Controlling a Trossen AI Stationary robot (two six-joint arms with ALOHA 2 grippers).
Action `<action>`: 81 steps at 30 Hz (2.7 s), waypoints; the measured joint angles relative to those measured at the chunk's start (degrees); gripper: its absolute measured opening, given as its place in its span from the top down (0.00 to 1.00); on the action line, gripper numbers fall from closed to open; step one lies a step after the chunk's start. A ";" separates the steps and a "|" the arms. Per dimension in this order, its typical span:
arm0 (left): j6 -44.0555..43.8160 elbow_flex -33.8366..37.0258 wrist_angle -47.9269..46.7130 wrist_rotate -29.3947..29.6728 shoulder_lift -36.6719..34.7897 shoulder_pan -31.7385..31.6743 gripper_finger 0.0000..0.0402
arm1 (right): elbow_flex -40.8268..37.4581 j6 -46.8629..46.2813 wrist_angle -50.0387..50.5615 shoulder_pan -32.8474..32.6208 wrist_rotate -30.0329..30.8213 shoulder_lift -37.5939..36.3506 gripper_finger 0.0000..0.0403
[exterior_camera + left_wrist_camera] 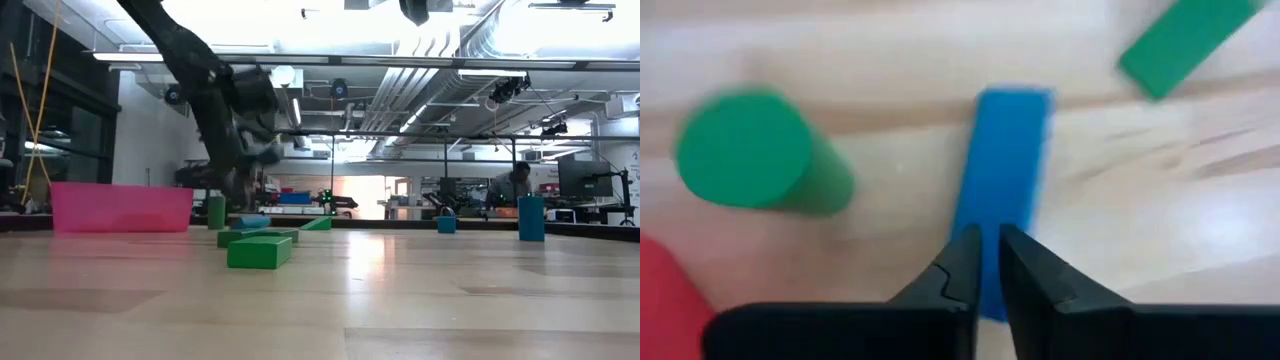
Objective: Sort blocks
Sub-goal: Put the blue block into the green bin
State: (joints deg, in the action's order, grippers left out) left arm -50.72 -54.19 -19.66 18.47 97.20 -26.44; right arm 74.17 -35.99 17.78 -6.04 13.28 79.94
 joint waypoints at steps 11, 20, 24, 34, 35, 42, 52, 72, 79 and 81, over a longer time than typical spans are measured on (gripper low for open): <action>8.27 -0.22 0.93 3.51 -10.04 0.23 1.00 | 0.00 0.42 0.01 0.00 0.00 0.00 1.00; 16.95 -1.58 -1.96 -11.92 -5.99 -1.20 0.96 | 0.00 0.44 0.01 0.00 0.00 0.00 1.00; 23.89 -8.46 -10.66 -13.26 -0.08 -2.26 0.87 | 0.00 0.09 0.00 0.00 0.00 0.00 1.00; 34.90 -24.20 -21.54 -8.39 9.96 -3.05 0.56 | 0.00 -1.46 0.02 0.00 0.01 0.02 1.00; 34.87 -24.53 -21.61 -9.36 10.71 -3.35 0.53 | 0.00 -1.51 0.01 0.00 0.02 0.02 1.00; 33.19 -25.09 -24.26 -12.44 14.33 -6.37 0.40 | 0.00 -2.78 0.02 0.00 0.02 0.02 1.00; 35.87 -25.14 -22.76 -15.19 16.84 -9.66 0.37 | 0.00 -2.81 0.02 0.00 0.02 0.02 1.00; 38.69 -24.92 -24.32 -17.48 19.08 -6.31 0.82 | 0.00 -3.62 0.05 -0.85 0.17 0.02 1.00; 46.74 -25.03 -20.80 -19.18 5.35 -2.66 0.82 | 0.00 -1.90 0.28 -0.85 0.20 0.02 1.00; 46.95 -24.74 -21.28 -20.42 -0.22 0.43 0.82 | 0.00 -0.68 0.09 -0.85 0.22 0.02 1.00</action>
State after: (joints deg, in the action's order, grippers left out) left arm -3.77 -78.94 -40.94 -1.96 96.98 -26.00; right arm 74.17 -36.67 17.87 -6.90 13.50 79.96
